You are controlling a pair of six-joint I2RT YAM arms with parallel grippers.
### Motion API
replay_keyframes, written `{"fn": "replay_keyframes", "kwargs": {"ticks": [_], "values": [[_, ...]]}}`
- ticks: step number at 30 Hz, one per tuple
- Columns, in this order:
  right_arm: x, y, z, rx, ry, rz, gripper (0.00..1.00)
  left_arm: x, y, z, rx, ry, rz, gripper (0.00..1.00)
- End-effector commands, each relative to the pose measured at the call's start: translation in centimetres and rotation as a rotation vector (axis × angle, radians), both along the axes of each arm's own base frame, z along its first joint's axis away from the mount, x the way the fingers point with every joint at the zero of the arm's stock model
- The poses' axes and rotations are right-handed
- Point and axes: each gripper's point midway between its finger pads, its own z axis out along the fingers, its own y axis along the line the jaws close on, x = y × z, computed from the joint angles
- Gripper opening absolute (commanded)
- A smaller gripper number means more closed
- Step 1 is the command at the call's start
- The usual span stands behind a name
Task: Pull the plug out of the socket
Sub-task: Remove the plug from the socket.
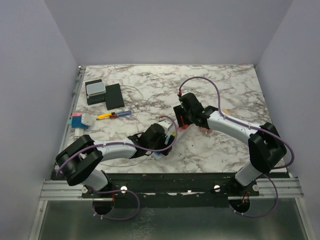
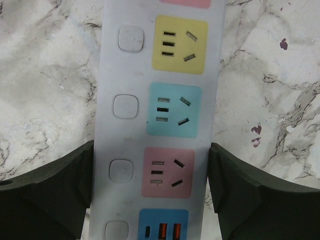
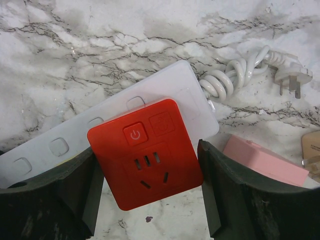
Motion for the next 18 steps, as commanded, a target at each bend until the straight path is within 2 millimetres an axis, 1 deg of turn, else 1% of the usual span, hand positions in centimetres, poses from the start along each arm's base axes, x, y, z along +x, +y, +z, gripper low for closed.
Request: {"fn": "replay_keyframes", "kwargs": {"ticks": [1,8,18], "values": [[0.4,2.0,4.3,0.123,-0.132,-0.091,0.01,-1.3,6.2,-5.4,0.197,0.145,0.209,0.0],[-0.4,2.4,5.2,0.073,-0.208,-0.083,0.01,-1.4,6.1,-5.6,0.2,0.153,0.201,0.0],[-1.0,2.6,6.3,0.068,-0.273,-0.054,0.01,-1.4,6.1,-5.8,0.205,0.163,0.202,0.0]]}}
